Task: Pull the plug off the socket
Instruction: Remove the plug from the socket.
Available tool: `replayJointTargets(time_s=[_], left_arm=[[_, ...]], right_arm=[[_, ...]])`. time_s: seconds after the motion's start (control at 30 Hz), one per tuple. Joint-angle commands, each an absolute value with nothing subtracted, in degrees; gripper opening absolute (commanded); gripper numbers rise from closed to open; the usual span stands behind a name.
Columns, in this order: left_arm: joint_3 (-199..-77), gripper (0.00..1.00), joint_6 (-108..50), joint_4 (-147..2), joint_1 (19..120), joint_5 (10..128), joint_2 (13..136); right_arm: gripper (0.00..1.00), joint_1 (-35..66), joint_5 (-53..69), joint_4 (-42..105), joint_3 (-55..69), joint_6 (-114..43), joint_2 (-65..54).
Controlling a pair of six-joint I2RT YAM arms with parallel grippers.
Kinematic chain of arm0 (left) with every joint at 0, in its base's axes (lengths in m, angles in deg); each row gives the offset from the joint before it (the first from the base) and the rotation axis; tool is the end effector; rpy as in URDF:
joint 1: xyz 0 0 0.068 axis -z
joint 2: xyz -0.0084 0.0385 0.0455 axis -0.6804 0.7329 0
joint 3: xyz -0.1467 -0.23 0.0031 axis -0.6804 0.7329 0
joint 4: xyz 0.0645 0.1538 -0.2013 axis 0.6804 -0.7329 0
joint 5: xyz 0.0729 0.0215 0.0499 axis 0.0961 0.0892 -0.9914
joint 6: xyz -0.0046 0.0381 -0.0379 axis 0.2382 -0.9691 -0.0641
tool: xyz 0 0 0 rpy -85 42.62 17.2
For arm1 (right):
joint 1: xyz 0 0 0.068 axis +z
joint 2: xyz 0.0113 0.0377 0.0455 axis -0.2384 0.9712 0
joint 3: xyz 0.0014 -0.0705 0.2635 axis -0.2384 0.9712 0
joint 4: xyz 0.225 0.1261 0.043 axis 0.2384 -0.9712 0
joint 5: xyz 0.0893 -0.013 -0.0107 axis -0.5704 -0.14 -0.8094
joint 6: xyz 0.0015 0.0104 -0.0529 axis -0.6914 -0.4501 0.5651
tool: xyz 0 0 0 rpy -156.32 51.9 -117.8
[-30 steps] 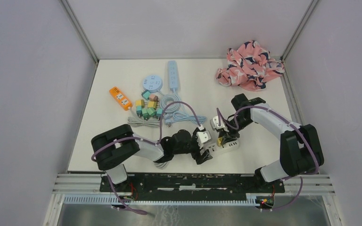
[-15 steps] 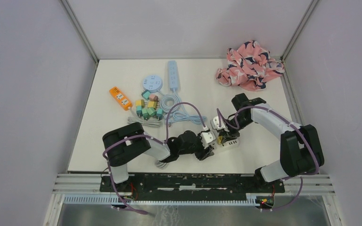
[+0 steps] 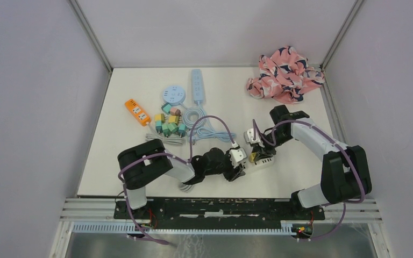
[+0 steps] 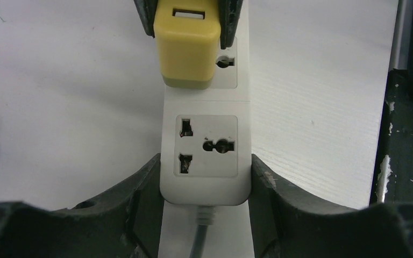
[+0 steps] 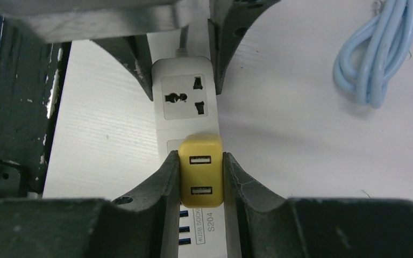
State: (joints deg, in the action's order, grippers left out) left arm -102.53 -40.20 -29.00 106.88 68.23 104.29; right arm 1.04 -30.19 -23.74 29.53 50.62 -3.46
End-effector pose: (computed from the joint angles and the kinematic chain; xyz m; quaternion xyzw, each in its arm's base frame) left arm 0.1425 -0.3024 0.1196 0.4692 0.6895 -0.3392 0.4352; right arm 0.2235 0.0858 0.2066 -0.6832 0.6162 0.3122 0.2369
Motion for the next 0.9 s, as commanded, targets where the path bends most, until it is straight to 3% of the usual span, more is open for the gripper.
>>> replayJointTargets(time_s=[0.0,0.13,0.3,0.47,0.6,0.73,0.87], left_arm=[[-101.72,0.03,-38.65,-30.78,105.94,66.50,104.94],[-103.33,0.03,-39.11,-32.13,105.89,67.25,106.20],[-102.92,0.03,-38.94,-31.74,105.91,67.53,106.64],[-103.21,0.03,-39.09,-31.87,105.66,67.92,107.14],[-103.51,0.03,-38.70,-31.97,105.00,68.72,107.41],[-103.93,0.03,-38.42,-32.44,104.69,69.34,107.81],[-104.90,0.03,-38.55,-33.41,104.67,70.00,108.66]], right_arm=[[0.00,2.36,-31.68,-33.85,29.54,65.79,-4.85],[0.00,9.83,-36.80,-25.22,28.93,52.85,-4.98],[0.00,3.99,-40.23,-13.51,25.02,32.69,-4.22],[0.00,-2.23,-32.35,-23.84,28.47,51.85,-6.15],[0.00,2.73,-35.05,-33.20,29.79,65.58,-6.32],[0.00,11.36,-38.63,-29.57,29.04,59.60,-4.97],[0.00,11.85,-42.64,-13.44,27.18,35.79,-5.19]])
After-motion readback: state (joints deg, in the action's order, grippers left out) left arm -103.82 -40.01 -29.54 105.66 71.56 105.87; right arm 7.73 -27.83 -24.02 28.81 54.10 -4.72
